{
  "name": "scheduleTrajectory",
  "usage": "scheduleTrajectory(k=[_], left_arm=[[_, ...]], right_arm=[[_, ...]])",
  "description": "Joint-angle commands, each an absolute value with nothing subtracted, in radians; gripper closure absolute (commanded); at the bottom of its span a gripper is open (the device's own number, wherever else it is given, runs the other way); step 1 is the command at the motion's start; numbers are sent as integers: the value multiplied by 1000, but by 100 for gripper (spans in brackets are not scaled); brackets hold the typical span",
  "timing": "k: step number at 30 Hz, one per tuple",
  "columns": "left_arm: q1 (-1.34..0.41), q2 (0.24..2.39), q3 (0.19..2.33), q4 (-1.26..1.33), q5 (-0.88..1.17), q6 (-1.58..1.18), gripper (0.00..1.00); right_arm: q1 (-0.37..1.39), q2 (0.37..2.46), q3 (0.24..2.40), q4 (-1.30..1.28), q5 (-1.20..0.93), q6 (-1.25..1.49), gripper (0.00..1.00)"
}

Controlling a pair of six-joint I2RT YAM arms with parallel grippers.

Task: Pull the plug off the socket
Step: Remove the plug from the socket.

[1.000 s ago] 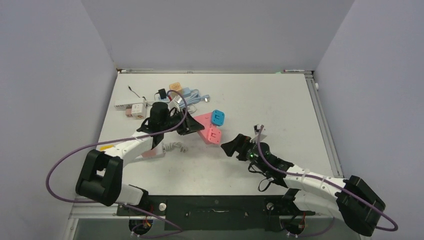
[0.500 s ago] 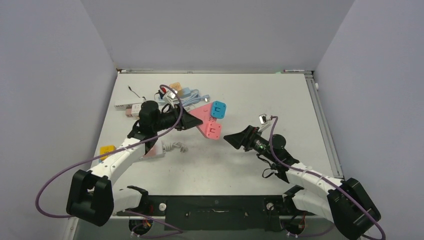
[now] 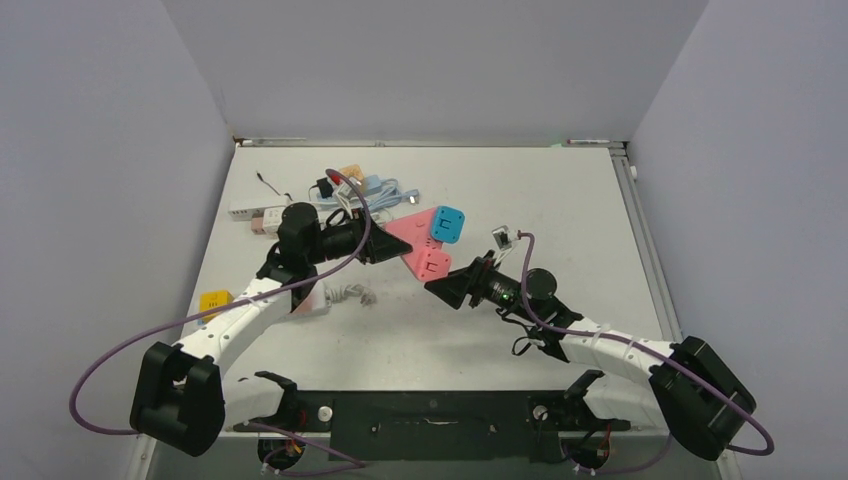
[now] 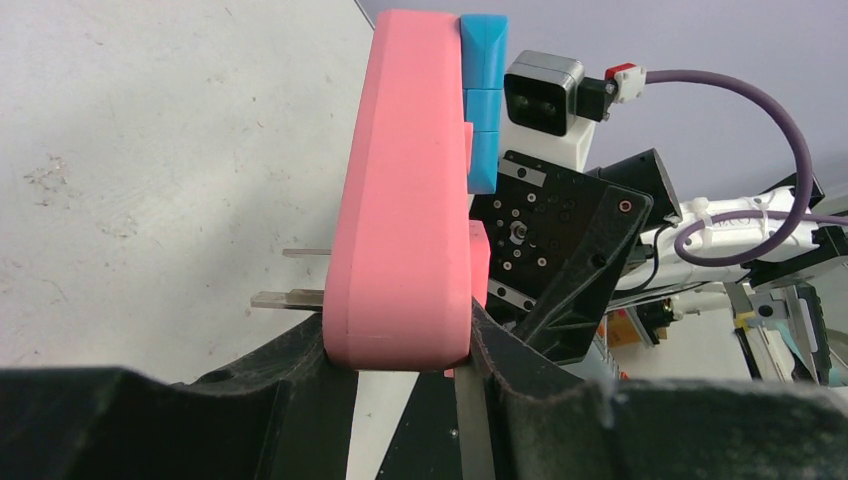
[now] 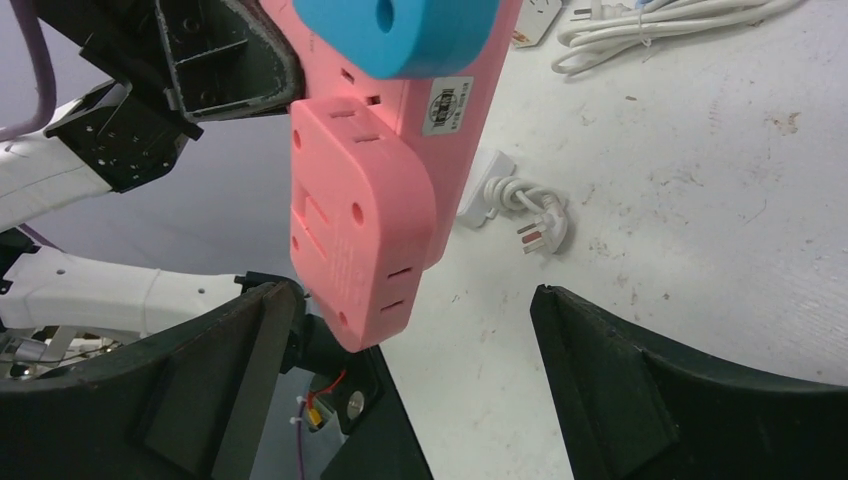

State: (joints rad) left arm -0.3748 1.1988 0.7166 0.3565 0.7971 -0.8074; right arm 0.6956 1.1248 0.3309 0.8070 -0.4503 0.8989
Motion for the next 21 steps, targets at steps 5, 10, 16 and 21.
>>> scheduleTrajectory(k=[5, 10, 16, 21], left_arm=[[-393, 1186, 735, 440, 813, -797, 100], [-399, 1182, 750, 359, 778, -749, 100], [-402, 1184, 752, 348, 772, -742, 100], [-401, 1173, 755, 296, 722, -716, 100]], right_arm=[[718, 1158, 380, 935, -392, 881, 16], [728, 1165, 383, 950, -381, 880, 30], [739, 1173, 383, 958, -357, 889, 42], [750, 1177, 380, 935, -318, 896, 49]])
